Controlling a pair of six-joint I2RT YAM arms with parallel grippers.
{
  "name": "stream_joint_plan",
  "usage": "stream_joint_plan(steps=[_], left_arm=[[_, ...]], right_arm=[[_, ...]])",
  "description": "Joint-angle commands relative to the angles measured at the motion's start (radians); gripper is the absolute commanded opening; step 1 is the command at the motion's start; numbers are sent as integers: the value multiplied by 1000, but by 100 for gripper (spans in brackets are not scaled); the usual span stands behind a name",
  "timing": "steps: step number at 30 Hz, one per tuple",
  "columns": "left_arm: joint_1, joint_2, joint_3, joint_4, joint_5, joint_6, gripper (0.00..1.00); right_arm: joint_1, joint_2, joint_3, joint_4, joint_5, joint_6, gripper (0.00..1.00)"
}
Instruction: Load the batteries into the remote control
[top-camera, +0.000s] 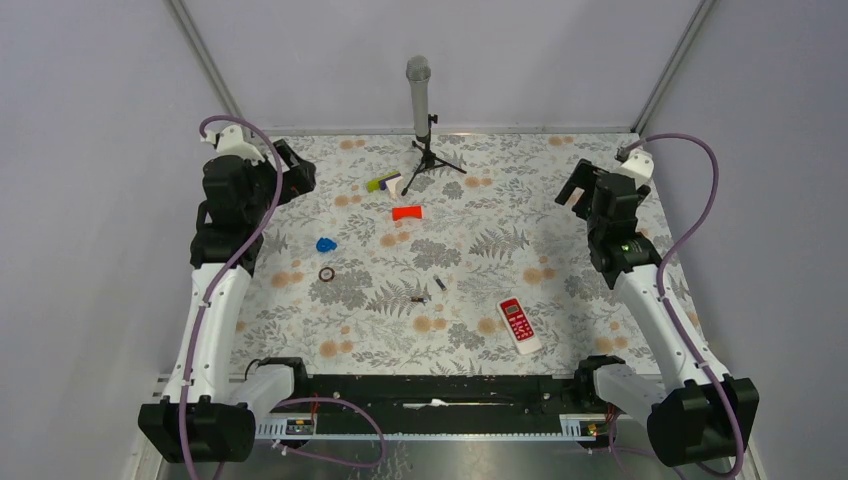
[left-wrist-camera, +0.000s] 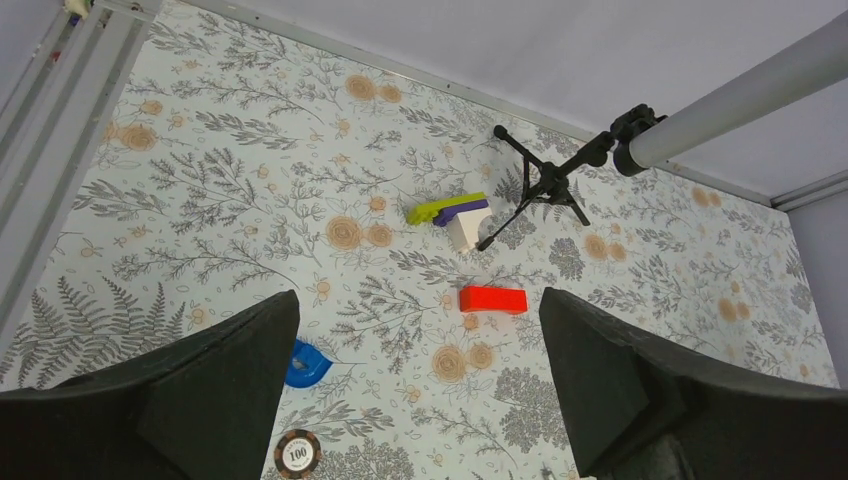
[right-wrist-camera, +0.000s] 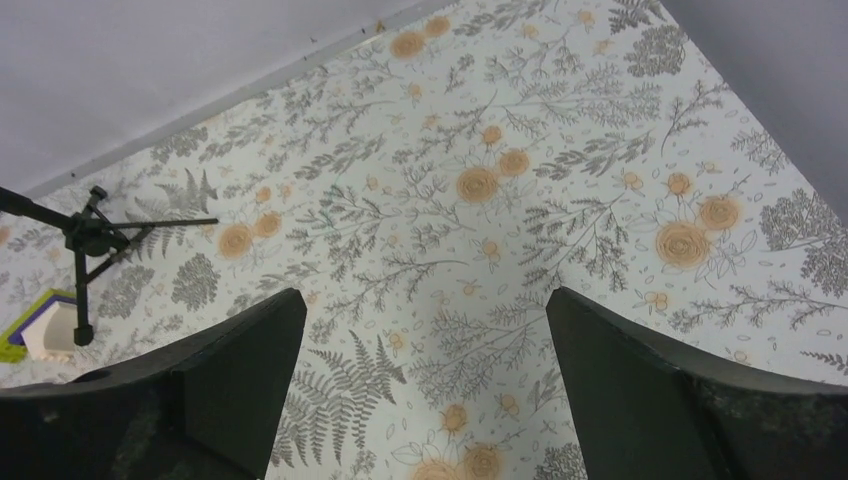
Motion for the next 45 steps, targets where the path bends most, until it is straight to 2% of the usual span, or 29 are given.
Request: stream_joint_plan(steps=[1,3,6,8,11,15,19,24,26,30,33,38,45], left_arm=[[4,-18,-14,29,-40,-60,99],[4,-21,-30,26,-79,-117,99],[6,-41,-51,18,-131,-187,99],[8,-45,-70,47,-59,-163,99],[8,-41,-103,112,129,-105,99],[8,-37,-121,139,226,-123,99],[8,-69,-137,223,343,-145,99],[7,-74,-132,247,360,-157,99],[8,-65,-138,253,377,-165,99],[7,-58,-151,269,398,-184,99],[7,-62,-159,269,397,-183,99],[7,-62,-164,259,380,-176,99],[8,-67,-175,259,377,-165,99]], right_arm=[[-2,-27,-22,-22,-12,21,100],[-2,-31,-22,-58,-124,-13,99],[-1,-18,-13,-145,-335,-36,93],[-1,4,-7,-214,-413,-12,93],[4,43,-13,-308,-509,5,96],[82,107,-24,-475,-402,17,100],[224,85,-93,-508,-338,70,100],[296,75,-158,-530,-407,106,100],[355,110,-147,-537,-383,141,100],[377,227,-146,-571,-418,234,100],[444,236,-159,-579,-381,256,100],[477,282,-156,-602,-288,283,99],[514,359,-160,-606,-139,319,82]])
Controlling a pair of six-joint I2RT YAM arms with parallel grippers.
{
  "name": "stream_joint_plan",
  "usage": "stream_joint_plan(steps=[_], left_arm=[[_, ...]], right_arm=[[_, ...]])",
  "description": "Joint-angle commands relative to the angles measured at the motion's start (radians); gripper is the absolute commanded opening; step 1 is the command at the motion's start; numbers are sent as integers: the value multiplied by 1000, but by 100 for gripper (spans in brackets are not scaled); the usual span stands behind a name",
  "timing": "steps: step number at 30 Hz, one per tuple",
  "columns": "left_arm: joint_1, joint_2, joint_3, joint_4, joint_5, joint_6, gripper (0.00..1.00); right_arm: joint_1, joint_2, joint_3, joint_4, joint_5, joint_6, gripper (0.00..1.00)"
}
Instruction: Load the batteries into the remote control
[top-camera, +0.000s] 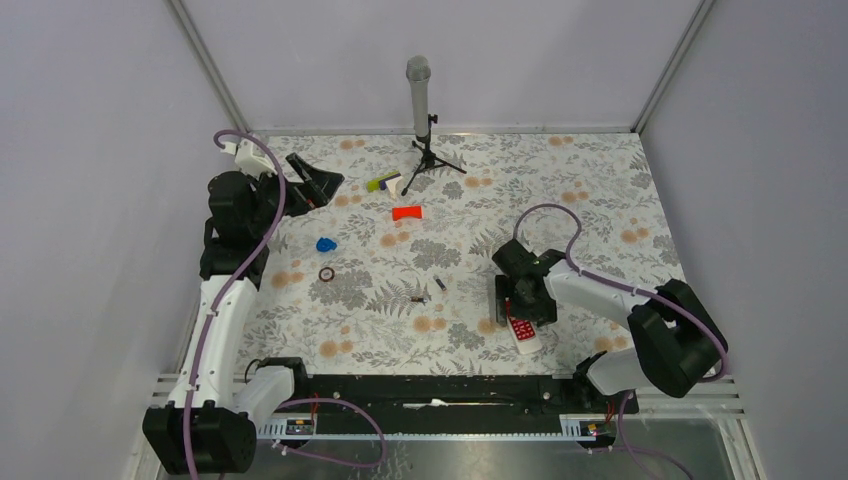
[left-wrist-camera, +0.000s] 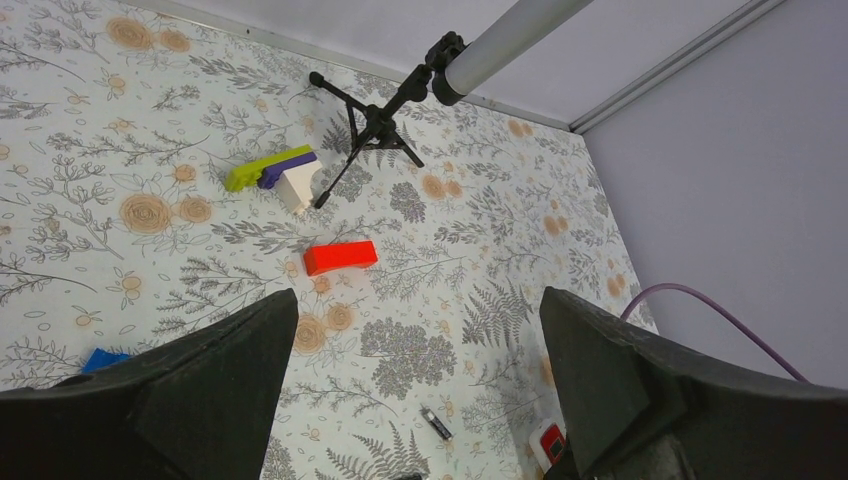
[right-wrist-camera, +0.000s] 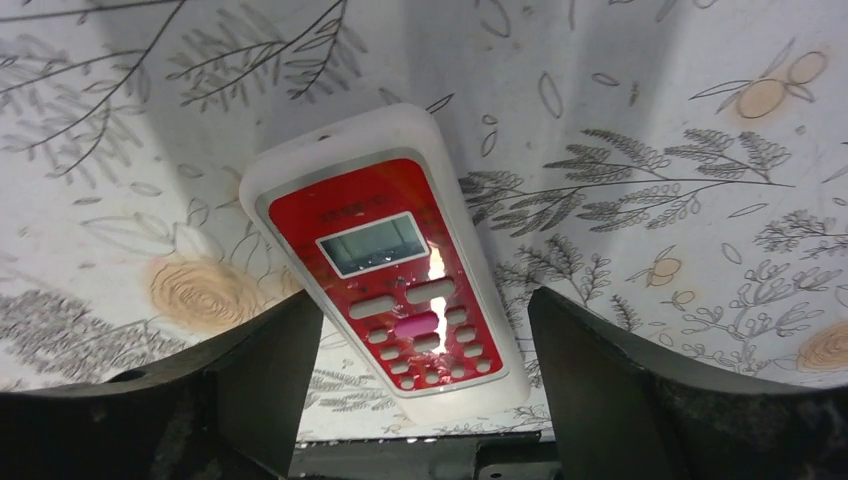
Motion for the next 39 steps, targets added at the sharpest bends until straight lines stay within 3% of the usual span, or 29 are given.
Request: stream_joint_plan(steps=[1,5,7,9,12,16,22,25,29,39], left_arm=[[1,-13,-15,55,14,10,99],[2,-17,-18,50,20,17,99],[1,-18,-18,48,26,21,99],[0,-17,-20,49,39,25,99],[0,9,-27,36,89,32,99],[-31,85,-40,-14,169,9,99],[-241,259,-91,35,184,-95,98],[-343,390,-74,132,216,-172,94],[-400,541,-23,206,190,-255,87],[-425,633,15,287,166,-313,74]], right_arm=[[20,21,12,-15,125,46,80],[20,25,18,91,82,29,61],[20,40,24,132,78,9,43],[20,56,47,155,92,-26,34],[19,67,92,227,97,-100,33],[19,94,154,395,-5,-203,34],[18,199,265,592,-219,-261,33],[19,244,324,628,-291,-267,31],[20,264,355,643,-321,-284,30],[20,248,356,682,-378,-276,30]])
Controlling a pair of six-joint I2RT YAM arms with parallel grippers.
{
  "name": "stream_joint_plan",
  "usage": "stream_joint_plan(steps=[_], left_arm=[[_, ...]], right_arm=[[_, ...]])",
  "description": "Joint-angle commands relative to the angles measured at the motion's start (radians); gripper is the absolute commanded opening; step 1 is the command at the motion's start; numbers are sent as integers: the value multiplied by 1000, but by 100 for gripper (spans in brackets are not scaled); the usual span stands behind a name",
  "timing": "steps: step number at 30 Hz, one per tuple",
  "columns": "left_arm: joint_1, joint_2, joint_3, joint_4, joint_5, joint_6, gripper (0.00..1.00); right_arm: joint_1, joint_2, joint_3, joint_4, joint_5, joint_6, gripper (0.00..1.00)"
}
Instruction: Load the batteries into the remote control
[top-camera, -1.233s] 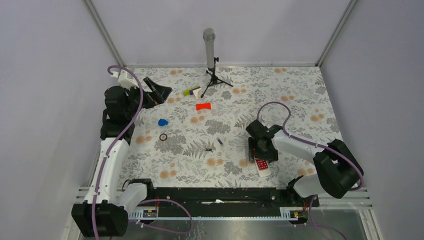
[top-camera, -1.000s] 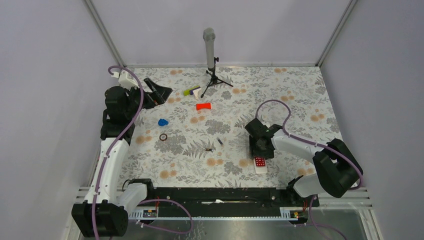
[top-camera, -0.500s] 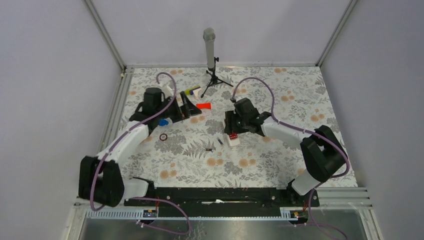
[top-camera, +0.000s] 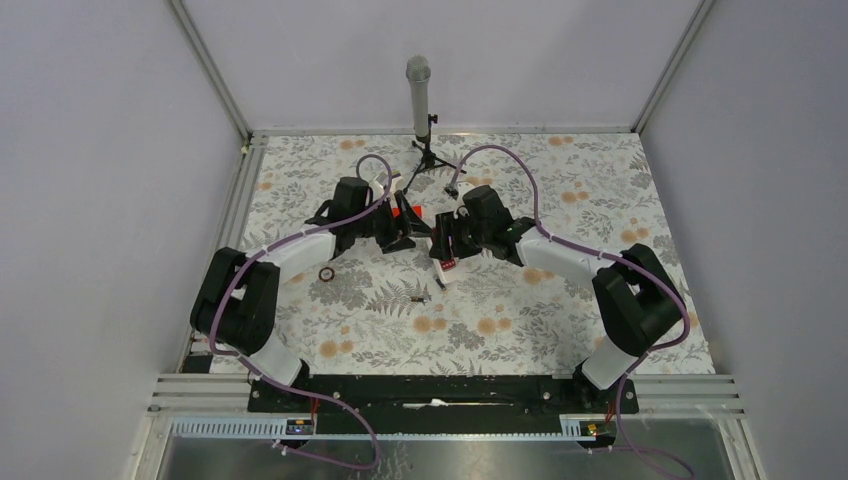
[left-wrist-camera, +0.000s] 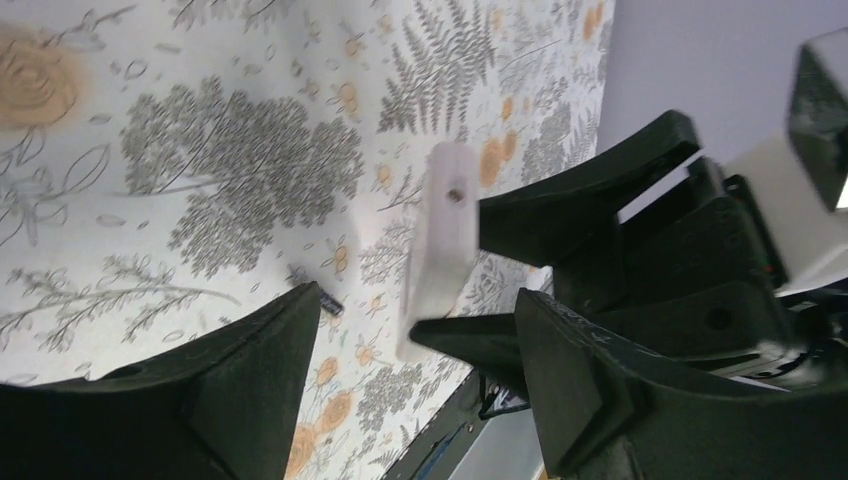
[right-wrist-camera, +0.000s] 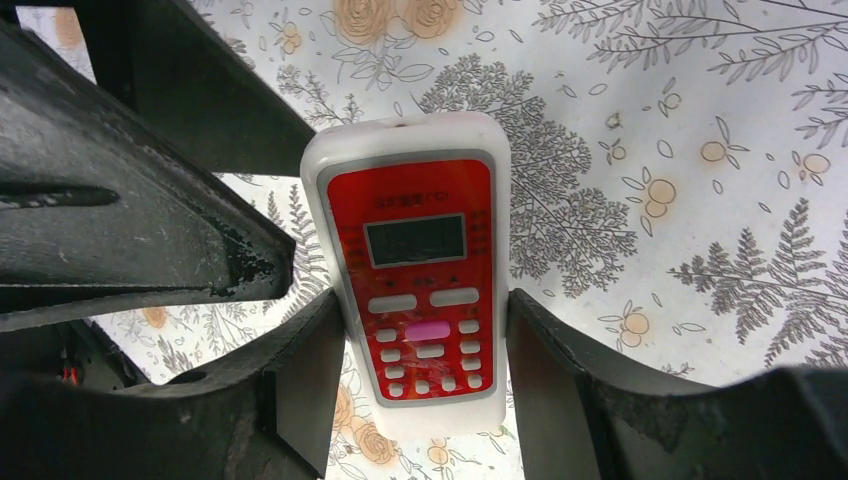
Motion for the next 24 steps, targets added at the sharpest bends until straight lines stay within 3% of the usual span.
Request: stream_joint_plan(steps=[1,8,12,14,16,18,20,24], left_arm=[[-17,7,59,116,-3,-33,72],[-36,47,90,66,-5,-41,53],[-37,75,151,-41,-16,-27,28],[-37,85,180,-82,-20,-23,12],[-35,89,214,-135,-34,-16,1],[-30,96,264,-229,-67,-11,0],[-17,106,321,-330,-87,-18,0],[23,137,380,-451,-63,-86,0]], right_arm=[[8,-15,44,59,-53,-3,30],[8,13,81,71,-89,32,30],[8,52,134,57,-80,42,31],[9,74,161,37,-72,35,43],[14,77,175,0,-64,1,64],[27,44,159,13,-33,-45,82],[43,4,131,35,11,-87,90],[93,-37,101,45,64,-190,91]])
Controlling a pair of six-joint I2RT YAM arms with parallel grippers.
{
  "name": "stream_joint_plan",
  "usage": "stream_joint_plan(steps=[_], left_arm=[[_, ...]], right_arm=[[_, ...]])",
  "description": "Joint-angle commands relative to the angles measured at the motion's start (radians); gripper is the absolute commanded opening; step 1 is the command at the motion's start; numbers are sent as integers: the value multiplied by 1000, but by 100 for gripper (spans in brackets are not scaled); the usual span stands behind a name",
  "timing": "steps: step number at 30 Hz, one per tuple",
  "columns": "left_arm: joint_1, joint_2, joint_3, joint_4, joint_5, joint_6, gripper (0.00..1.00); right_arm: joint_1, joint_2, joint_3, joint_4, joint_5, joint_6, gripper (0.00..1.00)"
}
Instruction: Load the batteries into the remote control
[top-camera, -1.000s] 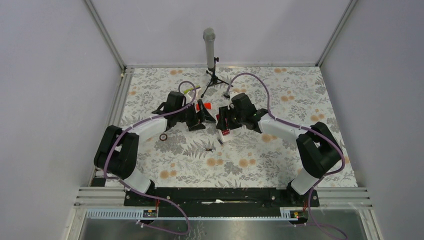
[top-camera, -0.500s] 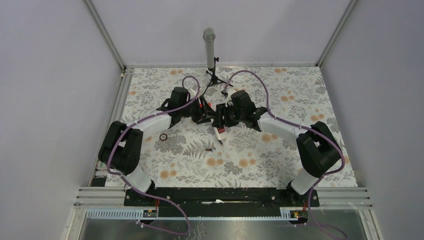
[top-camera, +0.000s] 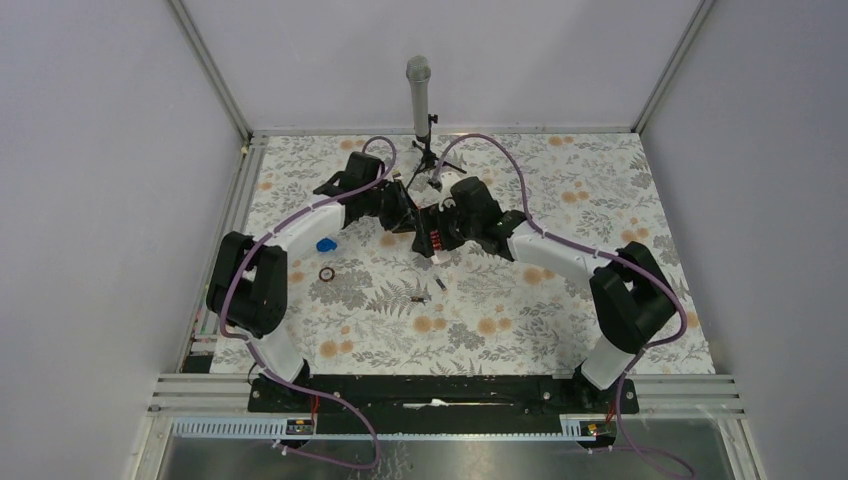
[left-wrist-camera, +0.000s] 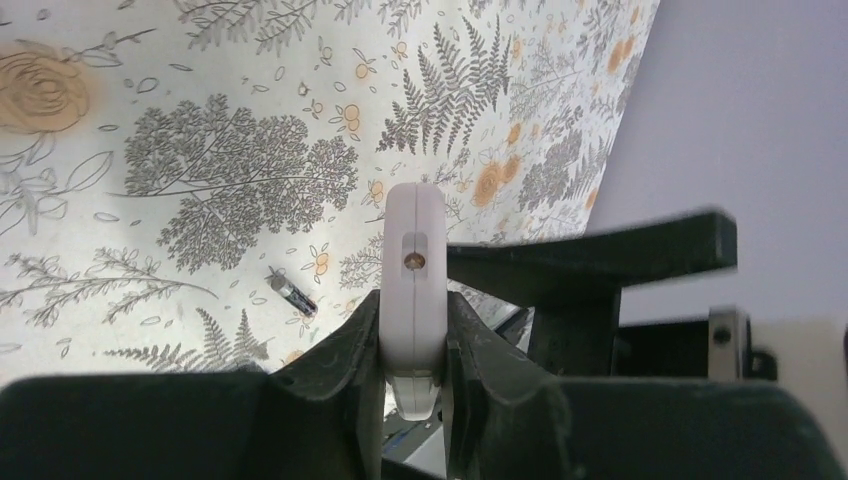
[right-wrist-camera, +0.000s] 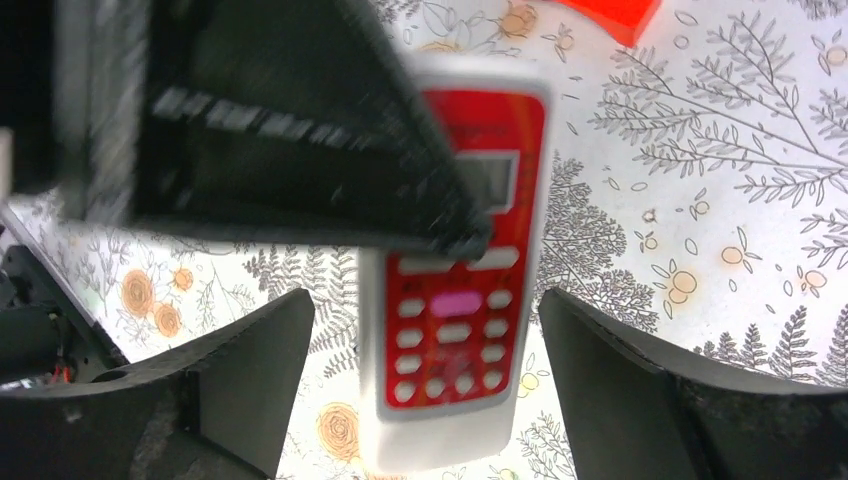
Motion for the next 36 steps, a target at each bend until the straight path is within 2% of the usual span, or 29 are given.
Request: stream_joint_plan(steps=[1,6,10,16,19,24,27,28,30,31,33,34,36], left_arm=[[49,29,97,-178,11,-74,0],[77,46,121,-272,43,-140,0],[90,32,120,-313,51,-180,0],[97,13,124,-343,62,-204,0],[110,13,111,-343,78,-213,1],[125,7,94,-345,92,-216,4],[129,4,87,-345,93,-223,6],[129,3,85,-345,94,-223,8],[130,-3,83,-345,93,-223,15],[132,-6,83,-345,92,-221,22],[135,-18,81,-343,84,-206,47],[137,-27,78,-343,75,-197,59],[147,-56,51,-324,59,-179,76]], right_arm=[[83,-89,-22,44,117,-160,91],[206,-94,-65,79,398,-297,78],[251,-73,-69,108,549,-327,68],[307,-54,-124,263,653,-461,59],[325,-22,-145,337,698,-545,46],[343,10,-150,385,723,-638,46],[349,18,-154,409,738,-649,39],[350,20,-153,411,741,-649,35],[352,21,-156,422,750,-646,19],[352,19,-156,429,760,-636,11],[351,4,-155,435,768,-611,0],[350,-5,-150,429,770,-591,0],[338,-30,-135,384,753,-530,0]])
